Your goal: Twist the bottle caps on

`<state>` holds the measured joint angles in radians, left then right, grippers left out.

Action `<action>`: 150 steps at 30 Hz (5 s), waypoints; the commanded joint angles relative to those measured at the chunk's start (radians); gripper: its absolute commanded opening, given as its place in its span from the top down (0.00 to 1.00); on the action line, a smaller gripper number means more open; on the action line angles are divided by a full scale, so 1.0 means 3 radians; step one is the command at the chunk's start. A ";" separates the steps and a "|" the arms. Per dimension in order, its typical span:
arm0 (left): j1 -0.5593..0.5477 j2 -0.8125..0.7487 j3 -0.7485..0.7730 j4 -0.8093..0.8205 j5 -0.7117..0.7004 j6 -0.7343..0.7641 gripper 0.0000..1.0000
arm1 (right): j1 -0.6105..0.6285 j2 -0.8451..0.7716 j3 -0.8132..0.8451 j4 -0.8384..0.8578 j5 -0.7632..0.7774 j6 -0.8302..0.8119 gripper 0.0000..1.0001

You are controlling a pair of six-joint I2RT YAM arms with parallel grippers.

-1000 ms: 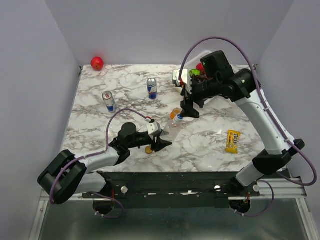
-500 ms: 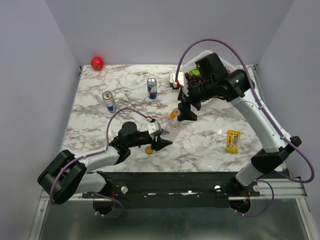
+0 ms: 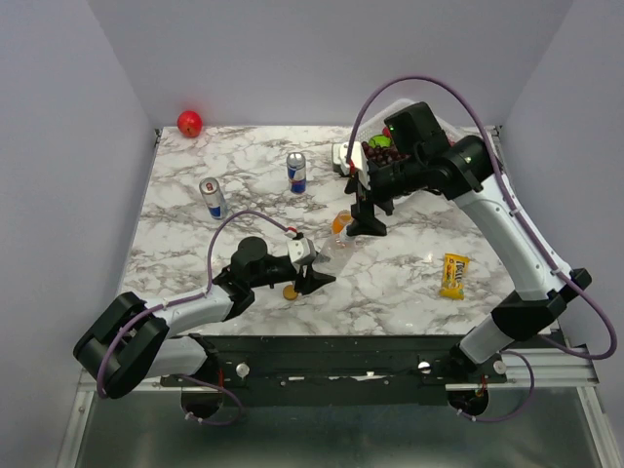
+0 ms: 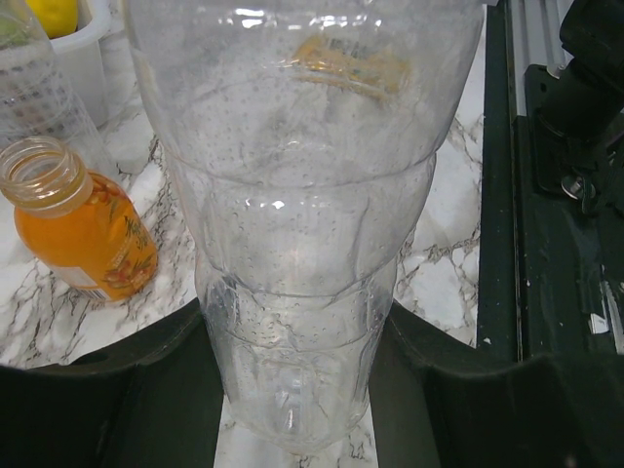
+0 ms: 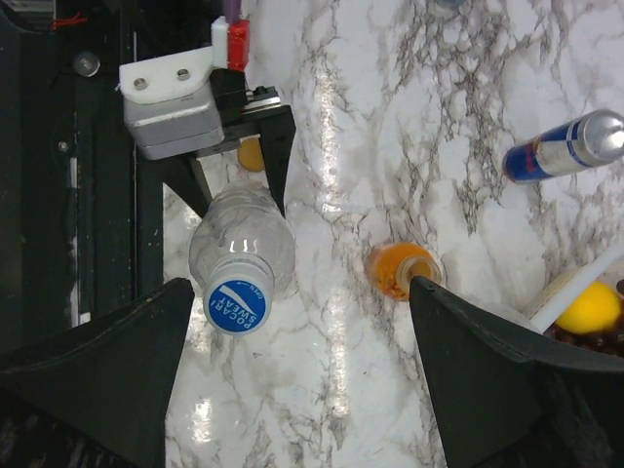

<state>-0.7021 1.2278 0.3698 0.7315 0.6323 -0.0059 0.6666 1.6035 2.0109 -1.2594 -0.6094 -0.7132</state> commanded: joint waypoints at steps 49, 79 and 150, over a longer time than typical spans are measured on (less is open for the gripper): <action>0.0167 -0.0048 0.0153 0.0267 -0.0093 -0.0415 1.00 | 0.0498 -0.0774 -0.1355 -0.0169 0.0850 -0.0702 0.01; 0.0213 -0.0022 0.0506 -0.0541 0.0388 0.0035 1.00 | 0.0288 -0.0585 -0.0721 0.0134 0.0001 -0.1146 0.01; 0.0454 -0.0396 0.0378 -0.0541 0.0030 -0.0456 1.00 | 0.0457 -0.0651 -0.1079 0.0277 0.0702 0.0080 0.01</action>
<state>-0.5716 1.1328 0.4938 0.4984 0.7280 -0.0826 0.8005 1.4372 1.7126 -1.0710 -0.4210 -0.7837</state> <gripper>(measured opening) 0.588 0.995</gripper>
